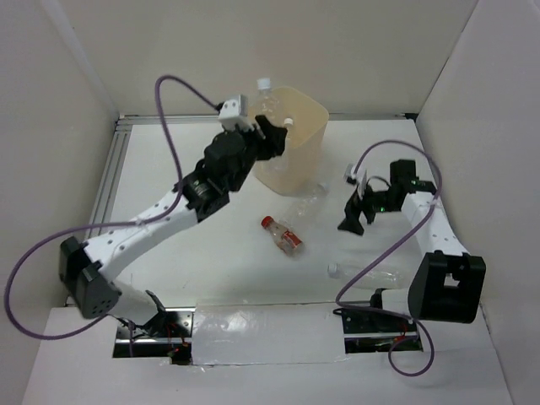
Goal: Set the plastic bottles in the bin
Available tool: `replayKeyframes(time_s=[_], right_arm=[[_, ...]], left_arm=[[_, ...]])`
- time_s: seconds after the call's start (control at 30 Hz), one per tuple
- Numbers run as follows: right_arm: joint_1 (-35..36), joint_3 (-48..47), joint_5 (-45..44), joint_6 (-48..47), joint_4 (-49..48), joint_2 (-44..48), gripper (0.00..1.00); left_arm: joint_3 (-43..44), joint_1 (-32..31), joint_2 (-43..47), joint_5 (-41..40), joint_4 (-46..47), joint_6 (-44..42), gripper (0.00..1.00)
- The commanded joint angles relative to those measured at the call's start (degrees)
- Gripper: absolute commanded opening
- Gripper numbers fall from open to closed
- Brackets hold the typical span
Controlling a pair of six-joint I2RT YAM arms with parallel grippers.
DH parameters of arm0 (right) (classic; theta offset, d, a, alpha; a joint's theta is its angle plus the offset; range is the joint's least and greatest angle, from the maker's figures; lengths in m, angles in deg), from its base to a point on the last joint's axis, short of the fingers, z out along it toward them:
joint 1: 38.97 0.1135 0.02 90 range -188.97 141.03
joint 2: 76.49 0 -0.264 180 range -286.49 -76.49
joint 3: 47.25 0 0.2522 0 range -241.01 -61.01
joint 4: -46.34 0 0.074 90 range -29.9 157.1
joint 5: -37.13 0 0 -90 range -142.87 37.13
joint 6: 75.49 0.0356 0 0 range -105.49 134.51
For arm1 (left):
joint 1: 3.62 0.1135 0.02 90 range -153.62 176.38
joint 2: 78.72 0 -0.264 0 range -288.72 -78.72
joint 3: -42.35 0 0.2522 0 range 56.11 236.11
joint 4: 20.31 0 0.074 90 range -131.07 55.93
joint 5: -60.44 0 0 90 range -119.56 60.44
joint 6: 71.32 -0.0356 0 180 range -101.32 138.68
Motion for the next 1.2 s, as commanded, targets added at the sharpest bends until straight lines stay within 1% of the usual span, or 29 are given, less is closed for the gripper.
replayKeyframes(time_s=[0.0, 0.03, 0.07, 0.1, 0.13, 0.17, 0.2, 0.27, 0.33, 0.37, 0.4, 0.47, 0.5, 0.6, 0.63, 0.7, 0.73, 0.8, 0.83, 0.87, 0.9, 0.93, 0.97, 1.0, 1.03, 1.07, 1.1, 1.13, 1.17], right_arm=[[-0.79, 8.11, 1.27, -20.10, 12.56, 7.14, 1.00], [-0.79, 9.27, 1.27, -20.90, 13.09, 8.54, 1.00], [-0.79, 10.15, 1.27, -22.82, 13.61, 9.69, 1.00], [-0.79, 10.68, 1.27, -24.40, 15.88, 11.35, 1.00], [-0.79, 11.47, 0.66, -26.33, 16.69, 11.89, 1.00], [-0.79, 11.48, -0.04, -26.35, 16.69, 12.42, 0.98], [-0.79, 12.09, -0.05, -26.35, 17.39, 12.43, 0.97], [-0.79, 12.09, -1.62, -29.76, 20.20, 12.43, 0.97], [-0.79, 12.09, -2.15, -30.30, 22.04, 12.43, 0.99], [-0.79, 12.09, -2.77, -31.44, 22.93, 12.43, 0.99], [-0.79, 12.09, -2.77, -33.63, 23.54, 13.12, 0.99], [-0.79, 12.09, -4.35, -35.05, 23.55, 13.82, 1.00], [-0.79, 12.09, -4.88, -37.58, 23.55, 13.83, 1.00], [-0.79, 13.24, -7.15, -42.94, 24.08, 12.96, 1.00], [-0.18, 13.85, -7.78, -43.83, 24.08, 11.30, 1.00], [0.35, 13.85, -9.01, -45.68, 25.39, 9.01, 1.00], [0.87, 13.85, -9.71, -47.69, 26.61, 6.56, 1.00], [2.02, 13.06, -10.59, -47.81, 27.94, 4.61, 1.00], [3.41, 13.06, -11.38, -47.80, 27.94, 3.99, 1.00], [5.17, 14.89, -13.39, -47.80, 27.94, 3.99, 1.00], [5.19, 15.69, -14.28, -47.19, 27.25, 3.99, 1.00], [5.88, 16.31, -14.29, -45.36, 26.55, 3.99, 1.00], [7.02, 16.31, -14.29, -44.73, 25.58, 3.38, 1.00], [7.55, 16.31, -14.90, -44.72, 25.57, 2.76, 1.00], [8.25, 15.62, -15.42, -42.29, 25.57, 1.89, 1.00], [9.74, 15.09, -15.43, -40.61, 24.53, 0.05, 0.99], [10.54, 15.08, -16.12, -39.11, 23.91, -1.01, 0.98], [12.29, 14.56, -17.18, -34.57, 23.03, -2.68, 0.98], [13.61, 14.56, -18.23, -30.96, 21.20, -2.69, 0.96]], left_arm=[[11.85, 5.37, -10.69, 7.10, 9.54, -5.69, 0.21], [14.49, 6.34, -12.91, 7.72, 10.24, -4.91, 0.21], [19.48, 8.00, -15.11, 8.25, 10.77, -4.90, 0.21], [22.14, 8.89, -19.30, 8.25, 9.99, -3.94, 0.24], [24.51, 9.59, -21.35, 8.77, 9.46, -3.93, 0.24], [28.54, 10.12, -23.20, 7.91, 9.45, -3.93, 0.25], [30.32, 10.65, -24.95, 7.03, 7.54, -3.93, 0.28], [33.92, 10.66, -29.53, 5.19, 6.82, -5.93, 0.45], [36.21, 10.66, -32.25, 3.77, 3.67, -7.35, 0.70], [37.27, 10.66, -34.35, 2.46, 2.26, -7.36, 0.88], [38.06, 10.66, -34.98, 2.45, 1.20, -8.06, 0.91], [38.07, 10.66, -34.99, 2.45, 0.66, -8.06, 0.94], [37.46, 11.18, -34.47, 2.97, 1.71, -8.58, 1.00], [38.85, 10.57, -32.80, 3.68, 2.25, -12.61, 1.00], [40.95, 9.79, -32.79, 3.68, 1.38, -13.85, 1.00], [41.59, 8.73, -29.20, 4.29, -1.78, -16.05, 1.00], [40.20, 7.42, -27.28, 4.90, -3.45, -16.67, 1.00], [35.20, 5.13, -19.29, 5.61, -5.74, -16.68, 1.00], [27.08, 3.99, -16.04, 5.61, -5.75, -15.89, 1.00], [16.82, 1.71, -9.13, 4.14, -5.75, -14.84, 1.00], [16.72, 0.47, -5.67, 3.42, -5.06, -14.22, 1.00], [11.49, -0.67, -2.42, 2.81, -4.35, -13.17, 1.00], [1.96, -1.81, 0.66, 2.11, -4.35, -11.77, 1.00], [-2.05, -2.69, 3.30, 1.40, -5.39, -10.28, 1.00], [-5.57, -4.79, 7.94, -0.17, -6.62, -6.95, 1.00], [-11.87, -5.68, 9.90, -0.88, -7.94, -5.09, 1.00], [-14.55, -6.65, 11.75, -1.50, -9.95, -3.60, 1.00], [-18.49, -8.66, 14.38, -3.68, -11.19, -0.45, 1.00], [-19.83, -9.64, 15.36, -4.92, -12.85, 1.32, 1.00]])
